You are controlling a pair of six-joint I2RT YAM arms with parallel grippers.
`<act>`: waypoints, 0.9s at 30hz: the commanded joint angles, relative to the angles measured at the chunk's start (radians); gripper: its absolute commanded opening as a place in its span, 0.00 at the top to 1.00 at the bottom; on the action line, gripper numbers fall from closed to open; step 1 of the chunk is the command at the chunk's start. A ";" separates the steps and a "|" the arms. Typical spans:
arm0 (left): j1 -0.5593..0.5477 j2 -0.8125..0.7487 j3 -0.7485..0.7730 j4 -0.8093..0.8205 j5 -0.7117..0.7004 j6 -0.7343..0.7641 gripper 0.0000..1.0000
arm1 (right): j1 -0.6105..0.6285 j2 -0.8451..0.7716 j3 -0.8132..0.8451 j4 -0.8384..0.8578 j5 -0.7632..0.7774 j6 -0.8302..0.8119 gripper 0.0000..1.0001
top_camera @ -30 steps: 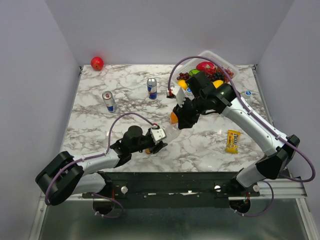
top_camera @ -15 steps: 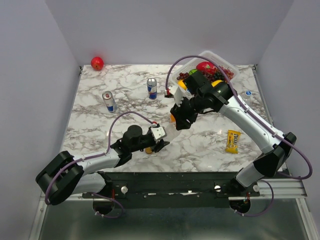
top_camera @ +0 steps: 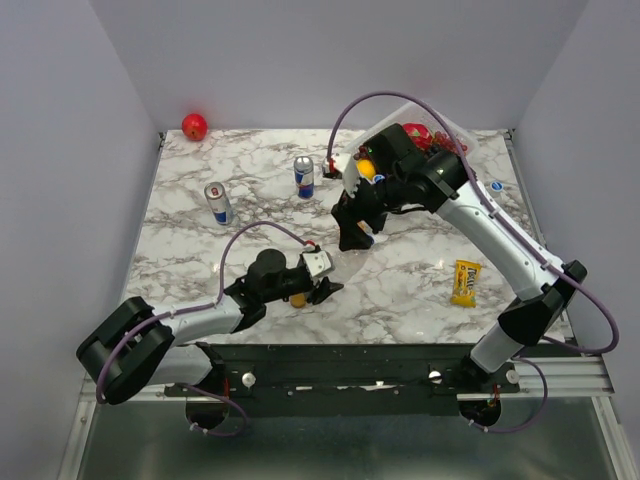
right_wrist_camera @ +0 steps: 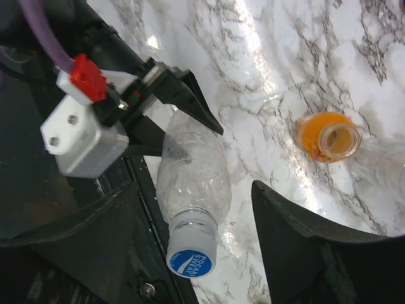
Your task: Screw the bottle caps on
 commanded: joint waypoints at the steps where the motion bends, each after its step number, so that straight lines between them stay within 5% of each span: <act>1: 0.009 0.014 0.019 0.071 0.057 -0.052 1.00 | 0.006 0.012 0.109 -0.002 -0.130 -0.038 0.16; 8: 0.036 -0.007 -0.019 0.159 0.109 -0.121 1.00 | -0.040 -0.101 0.081 0.075 -0.214 -0.133 0.00; 21: 0.050 -0.015 -0.031 0.199 0.189 -0.140 1.00 | -0.053 -0.193 0.064 -0.232 -0.248 -0.763 0.00; 27: 0.050 -0.012 -0.022 0.180 0.213 -0.109 1.00 | 0.002 -0.207 -0.005 -0.180 -0.176 -0.832 0.00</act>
